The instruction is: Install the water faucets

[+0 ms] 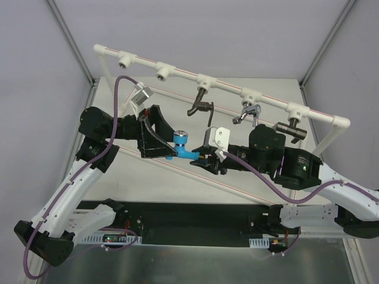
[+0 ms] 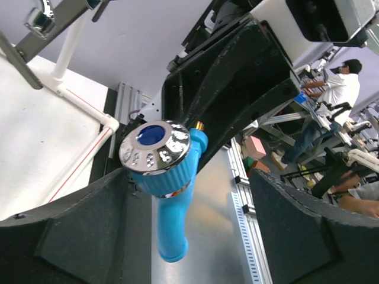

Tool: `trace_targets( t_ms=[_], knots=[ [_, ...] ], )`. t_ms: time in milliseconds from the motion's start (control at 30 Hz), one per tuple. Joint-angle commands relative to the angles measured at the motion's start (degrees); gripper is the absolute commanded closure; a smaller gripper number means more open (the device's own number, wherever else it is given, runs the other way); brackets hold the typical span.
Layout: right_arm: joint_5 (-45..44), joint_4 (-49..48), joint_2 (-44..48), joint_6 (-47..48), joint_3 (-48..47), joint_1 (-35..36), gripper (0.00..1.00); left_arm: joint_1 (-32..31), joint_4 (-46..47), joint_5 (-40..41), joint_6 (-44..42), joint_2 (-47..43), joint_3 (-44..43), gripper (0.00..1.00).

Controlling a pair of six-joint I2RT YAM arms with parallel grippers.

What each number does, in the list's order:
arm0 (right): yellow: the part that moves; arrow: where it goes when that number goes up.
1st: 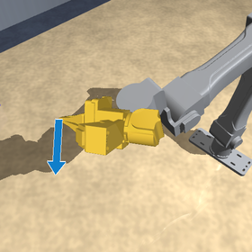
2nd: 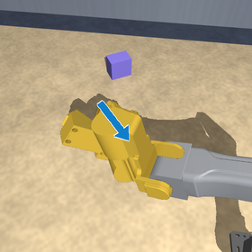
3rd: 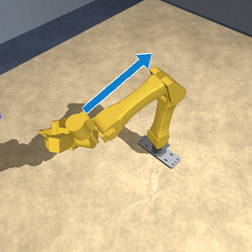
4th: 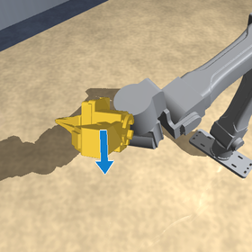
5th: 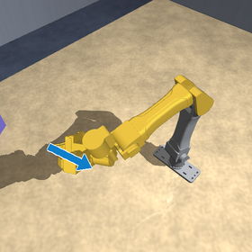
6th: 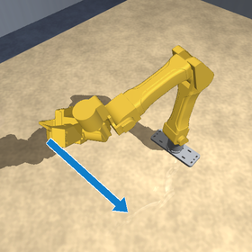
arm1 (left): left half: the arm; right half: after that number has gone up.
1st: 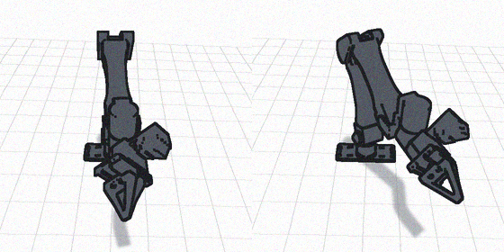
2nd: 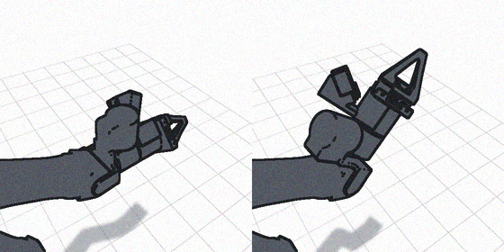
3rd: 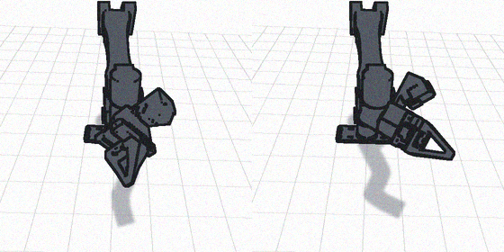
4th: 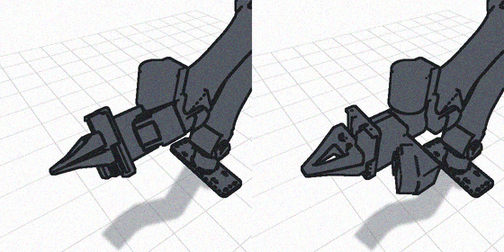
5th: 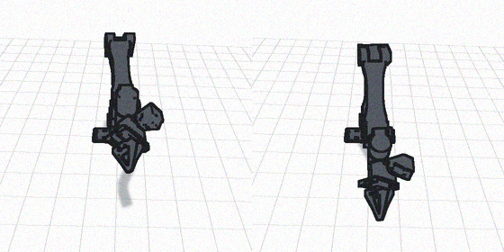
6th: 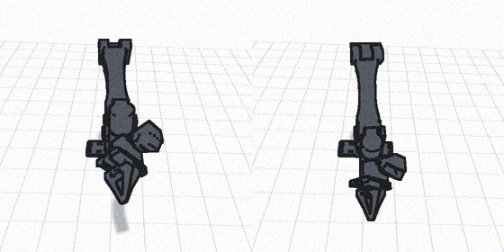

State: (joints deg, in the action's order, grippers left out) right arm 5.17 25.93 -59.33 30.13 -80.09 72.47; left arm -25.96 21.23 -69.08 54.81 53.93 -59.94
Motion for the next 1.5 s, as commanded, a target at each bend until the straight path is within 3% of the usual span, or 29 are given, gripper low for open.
trace_targets(
  t_ms=[0,167,533,733,767,867,900,933,1000,1100,1133,1233,1333,1467],
  knots=[
    [-0.33,-4.14,0.18,1.6,-2.61,-0.48,0.99,-1.38,4.87,-3.08,-0.14,-0.67,-0.61,0.22],
    [0.02,-4.31,0.44,1.77,-2.52,-0.75,0.99,-2.17,4.87,-4.57,-0.93,-0.32,-0.88,0.31],
    [0.11,-5.19,0.36,2.39,-2.7,-1.19,0.98,-3.22,4.87,-6.77,-1.28,0.56,-0.61,0.39],
    [0.02,-5.28,0.01,3.0,-2.78,-1.36,0.99,-3.22,4.69,-6.95,-1.63,0.74,-0.7,0.52],
    [0.1,-5.19,-0.26,3.0,-2.79,-1.36,0.99,-3.22,4.69,-6.77,-1.89,0.74,-0.79,0.55],
    [0.11,-4.84,-0.87,3.09,-2.96,-1.45,0.99,-3.22,4.61,-6.42,-2.77,0.47,-1.05,0.77],
    [-0.07,-4.75,-0.96,2.83,-3.14,-1.45,0.99,-3.22,4.52,-6.25,-3.21,0.39,-1.05,0.85],
    [-0.25,-4.06,-1.22,2.74,-3.31,-1.45,0.99,-3.22,3.39,-5.9,-3.82,0.04,-1.31,1.0],
    [-0.95,-3.09,-1.58,2.39,-3.93,-1.45,0.99,-3.14,0.23,-4.14,-7.51,-0.58,-1.67,1.0],
    [-2.18,-1.07,-2.1,2.04,-5.51,-1.45,0.8,-2.61,-7.42,-0.36,-13.75,-2.59,-2.63,1.0],
    [-2.88,-0.19,-2.63,1.86,-5.95,-1.63,0.63,-1.83,-8.13,0.43,-14.46,-3.13,-2.29,1.0],
    [-7.34,2.89,-3.42,1.86,-8.41,-1.54,0.38,0.2,-8.66,3.59,-14.99,-5.32,-1.41,1.0],
    [-11.66,7.71,-4.21,2.39,-12.27,-1.63,0.22,3.36,-12.26,9.12,-17.61,-7.87,-1.05,1.0],
    [-19.21,15.88,-6.05,1.78,-19.38,-3.11,0.1,4.95,-20.51,20.37,-22.89,-11.39,-0.79,1.0]
  ],
)
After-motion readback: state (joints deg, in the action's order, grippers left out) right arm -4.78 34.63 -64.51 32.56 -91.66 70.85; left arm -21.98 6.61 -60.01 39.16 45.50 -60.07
